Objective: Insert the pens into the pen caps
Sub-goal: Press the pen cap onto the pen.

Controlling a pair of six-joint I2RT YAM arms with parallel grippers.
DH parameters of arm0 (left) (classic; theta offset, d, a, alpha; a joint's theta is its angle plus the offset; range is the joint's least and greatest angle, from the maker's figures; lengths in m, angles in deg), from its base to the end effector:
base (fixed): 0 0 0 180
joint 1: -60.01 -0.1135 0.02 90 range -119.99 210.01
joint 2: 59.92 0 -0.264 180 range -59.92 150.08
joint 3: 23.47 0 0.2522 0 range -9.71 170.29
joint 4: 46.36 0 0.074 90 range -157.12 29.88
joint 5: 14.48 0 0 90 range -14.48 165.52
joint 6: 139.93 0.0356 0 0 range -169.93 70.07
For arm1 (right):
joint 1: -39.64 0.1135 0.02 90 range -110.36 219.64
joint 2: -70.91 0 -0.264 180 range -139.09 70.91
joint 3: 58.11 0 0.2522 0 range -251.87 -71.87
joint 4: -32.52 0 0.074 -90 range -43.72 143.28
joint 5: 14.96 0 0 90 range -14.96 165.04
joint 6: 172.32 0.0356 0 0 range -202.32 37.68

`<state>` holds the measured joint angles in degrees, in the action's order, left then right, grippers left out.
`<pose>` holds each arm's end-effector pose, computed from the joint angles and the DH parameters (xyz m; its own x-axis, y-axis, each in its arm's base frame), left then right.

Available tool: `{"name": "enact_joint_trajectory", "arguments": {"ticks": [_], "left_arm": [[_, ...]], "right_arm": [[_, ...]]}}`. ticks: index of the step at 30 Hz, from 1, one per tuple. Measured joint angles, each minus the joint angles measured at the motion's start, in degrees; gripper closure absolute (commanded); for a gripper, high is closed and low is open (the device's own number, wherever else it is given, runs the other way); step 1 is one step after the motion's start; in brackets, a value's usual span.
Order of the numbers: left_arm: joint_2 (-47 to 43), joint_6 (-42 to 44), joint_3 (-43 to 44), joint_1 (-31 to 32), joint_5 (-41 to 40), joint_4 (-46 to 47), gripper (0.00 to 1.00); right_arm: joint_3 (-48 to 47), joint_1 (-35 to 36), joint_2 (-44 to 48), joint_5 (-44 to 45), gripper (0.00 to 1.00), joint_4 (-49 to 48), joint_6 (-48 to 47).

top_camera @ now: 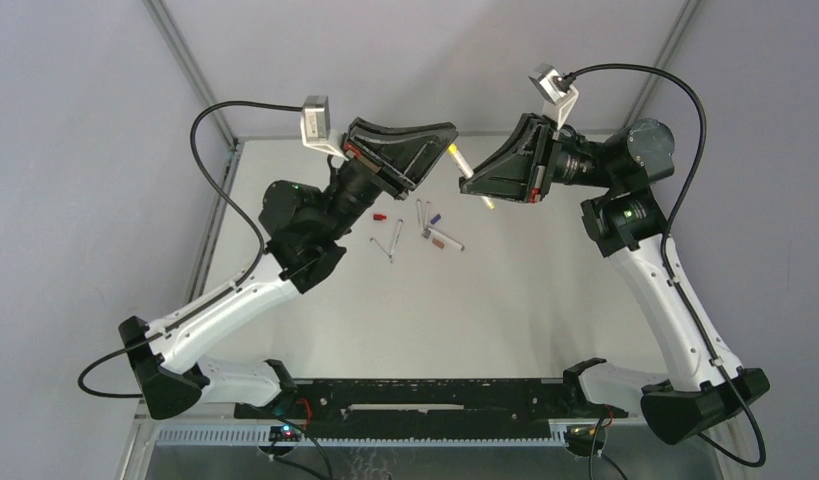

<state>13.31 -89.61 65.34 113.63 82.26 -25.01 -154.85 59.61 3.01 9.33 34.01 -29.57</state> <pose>0.1593 -0.2232 0.4997 -0.2718 -0.7002 -0.6602 0.8857 0.0863 -0.4561 0.1960 0.1057 0.5205 -0.4561 0.1826 -0.8710 -0.8893 -0.0582 0.4536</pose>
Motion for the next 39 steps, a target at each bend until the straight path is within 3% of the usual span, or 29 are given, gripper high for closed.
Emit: {"name": "enact_joint_trajectory", "arguments": {"ticks": [6,16,23,29,39], "left_arm": [[0.39,-1.81,-0.72,-0.11,4.15,4.0,1.0],[-0.04,2.95,4.09,0.0,-2.25,-10.1,1.0],[-1.33,0.17,-0.98,-0.11,1.38,-3.63,1.0],[-4.66,-7.08,-7.85,-2.69,3.02,1.33,1.0],[-6.62,-13.4,-12.5,-6.84,3.5,-7.15,1.0]], "right_arm": [[-2.08,-0.15,-1.62,-4.46,1.0,-5.29,3.65],[-9.81,-2.25,-2.97,2.34,1.0,7.58,-8.57],[-9.01,-1.55,-3.1,3.17,1.0,1.14,-5.05],[-4.57,1.09,-1.33,5.55,1.0,2.43,-9.2],[5.75,2.62,2.6,11.5,1.0,11.08,-21.44]]}}
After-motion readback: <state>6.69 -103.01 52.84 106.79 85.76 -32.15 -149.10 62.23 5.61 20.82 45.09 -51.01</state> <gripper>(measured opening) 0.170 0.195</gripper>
